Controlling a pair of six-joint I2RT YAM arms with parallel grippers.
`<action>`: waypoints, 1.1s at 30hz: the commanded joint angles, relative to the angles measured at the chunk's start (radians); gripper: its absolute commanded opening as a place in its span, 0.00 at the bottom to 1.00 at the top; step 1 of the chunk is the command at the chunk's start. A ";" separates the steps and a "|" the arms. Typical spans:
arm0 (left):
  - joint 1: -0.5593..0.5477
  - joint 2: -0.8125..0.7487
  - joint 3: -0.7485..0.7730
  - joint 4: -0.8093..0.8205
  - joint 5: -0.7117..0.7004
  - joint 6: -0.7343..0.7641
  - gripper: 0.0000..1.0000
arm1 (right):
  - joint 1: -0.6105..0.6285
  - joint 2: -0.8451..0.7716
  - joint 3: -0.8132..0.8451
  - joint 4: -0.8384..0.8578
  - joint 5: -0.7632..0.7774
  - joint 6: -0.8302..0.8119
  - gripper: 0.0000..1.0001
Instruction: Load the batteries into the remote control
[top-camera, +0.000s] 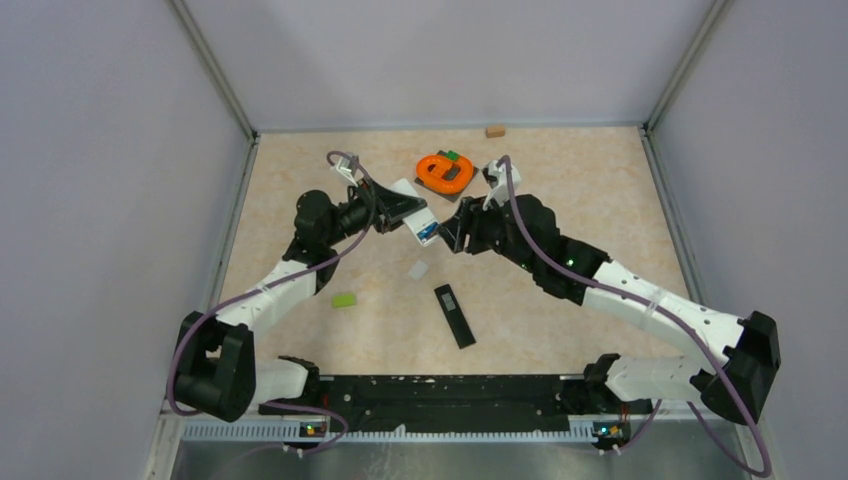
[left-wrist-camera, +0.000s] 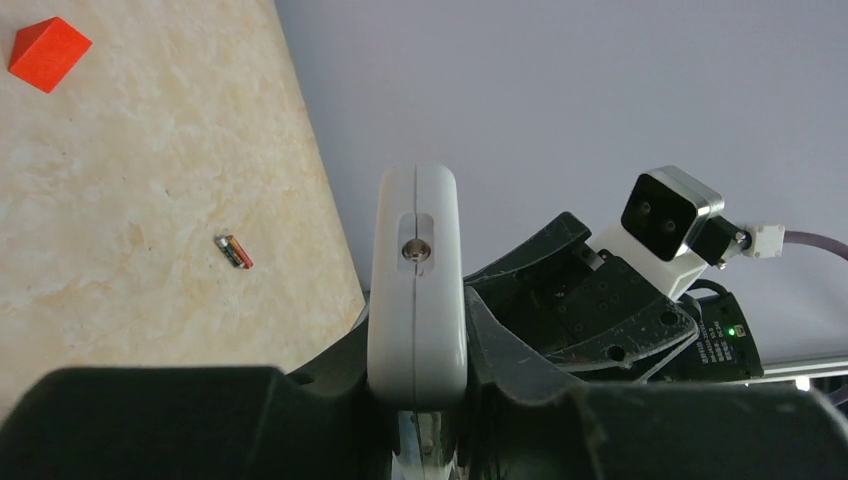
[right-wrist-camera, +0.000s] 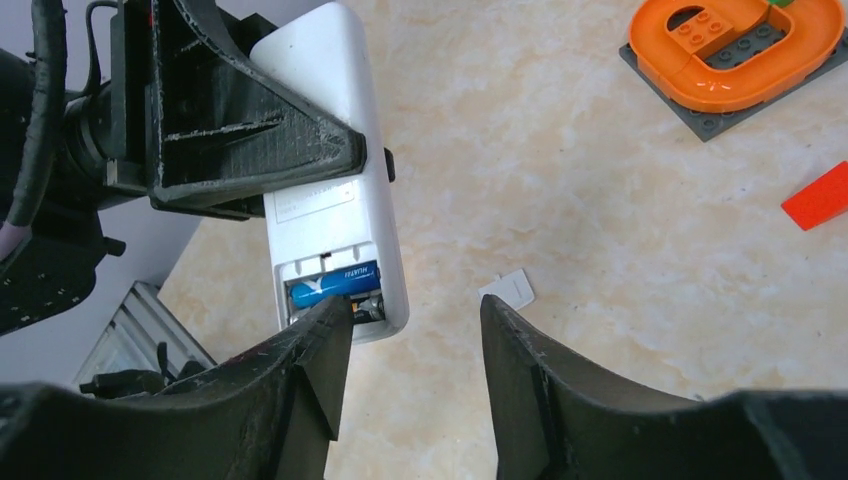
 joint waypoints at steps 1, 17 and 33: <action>0.005 -0.025 0.028 0.092 0.039 0.029 0.00 | -0.019 -0.019 0.020 0.027 -0.026 0.059 0.51; 0.006 -0.029 0.018 0.152 0.066 0.010 0.00 | -0.028 0.026 -0.007 0.078 -0.100 0.067 0.38; 0.005 -0.023 0.009 0.186 0.071 0.004 0.00 | -0.044 0.021 -0.033 0.117 -0.131 0.140 0.52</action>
